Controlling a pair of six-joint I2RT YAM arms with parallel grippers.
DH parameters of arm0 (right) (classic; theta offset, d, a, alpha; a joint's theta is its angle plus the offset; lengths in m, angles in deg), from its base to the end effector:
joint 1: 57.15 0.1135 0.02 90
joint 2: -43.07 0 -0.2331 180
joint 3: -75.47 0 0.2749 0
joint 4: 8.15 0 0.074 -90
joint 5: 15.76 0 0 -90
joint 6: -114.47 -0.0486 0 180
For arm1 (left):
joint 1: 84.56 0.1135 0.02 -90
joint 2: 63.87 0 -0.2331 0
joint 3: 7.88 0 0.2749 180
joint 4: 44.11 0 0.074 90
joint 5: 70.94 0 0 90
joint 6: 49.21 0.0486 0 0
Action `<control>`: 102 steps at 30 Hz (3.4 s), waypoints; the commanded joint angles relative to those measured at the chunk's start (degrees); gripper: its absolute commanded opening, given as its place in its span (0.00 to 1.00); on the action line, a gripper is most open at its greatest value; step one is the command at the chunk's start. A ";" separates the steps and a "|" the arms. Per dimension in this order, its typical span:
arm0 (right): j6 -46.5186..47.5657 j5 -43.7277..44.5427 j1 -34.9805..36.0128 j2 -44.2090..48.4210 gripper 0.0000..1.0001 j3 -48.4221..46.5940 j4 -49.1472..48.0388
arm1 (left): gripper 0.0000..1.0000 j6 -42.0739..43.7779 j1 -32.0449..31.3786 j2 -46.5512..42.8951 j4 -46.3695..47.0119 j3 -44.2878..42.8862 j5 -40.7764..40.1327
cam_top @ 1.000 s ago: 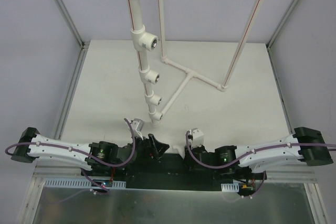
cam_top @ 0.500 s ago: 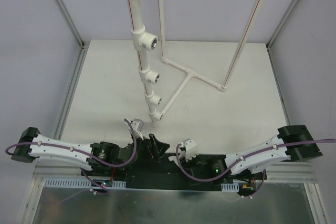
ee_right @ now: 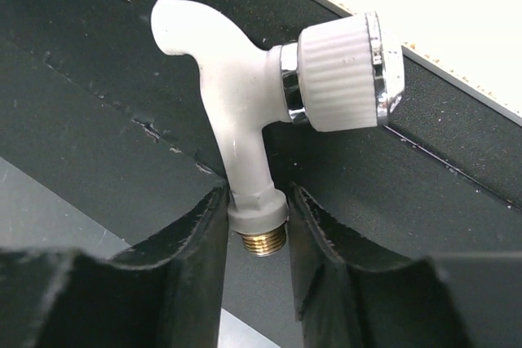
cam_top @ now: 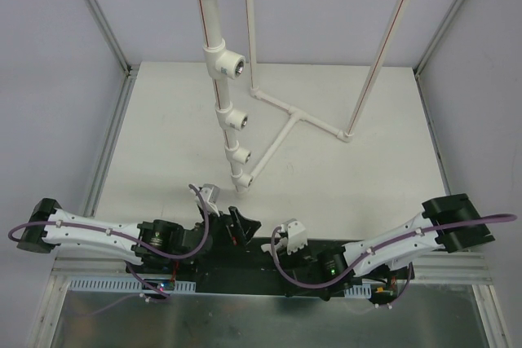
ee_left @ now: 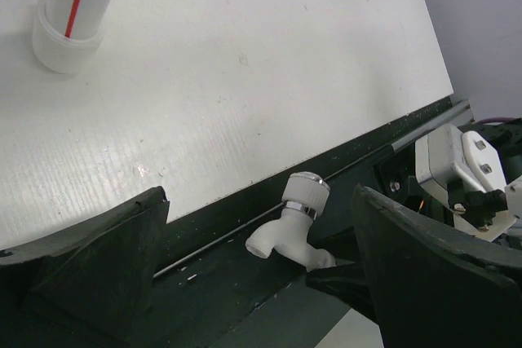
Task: Install the water faucets
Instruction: Move the water faucet to the center of the board, then pick up the water faucet from the center of the board.
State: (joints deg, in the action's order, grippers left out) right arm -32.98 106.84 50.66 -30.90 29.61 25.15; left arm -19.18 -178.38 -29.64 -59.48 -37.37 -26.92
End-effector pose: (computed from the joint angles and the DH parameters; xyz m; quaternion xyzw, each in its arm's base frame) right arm -0.0525 0.2490 0.1071 -0.3330 0.8712 0.2001 0.3001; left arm 0.0214 -0.2043 0.1849 0.0057 0.7870 -0.4410 0.4314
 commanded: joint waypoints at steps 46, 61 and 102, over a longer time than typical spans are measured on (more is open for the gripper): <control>-3.46 6.43 2.41 7.44 0.68 2.85 3.75 | 0.99 4.33 8.39 13.66 -5.14 -9.75 9.94; 0.49 9.59 2.32 -2.49 0.67 -0.23 -1.43 | 0.99 3.54 9.27 12.52 -5.15 -8.43 11.79; 20.80 6.33 1.70 23.96 0.00 2.32 -2.94 | 0.84 3.19 10.85 8.20 5.57 -7.37 23.82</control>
State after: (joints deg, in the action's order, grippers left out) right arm -15.21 109.95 51.93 -7.25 35.51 19.11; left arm -15.72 -168.42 -22.90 -59.94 -44.43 -6.90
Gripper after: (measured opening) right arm 0.318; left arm 0.867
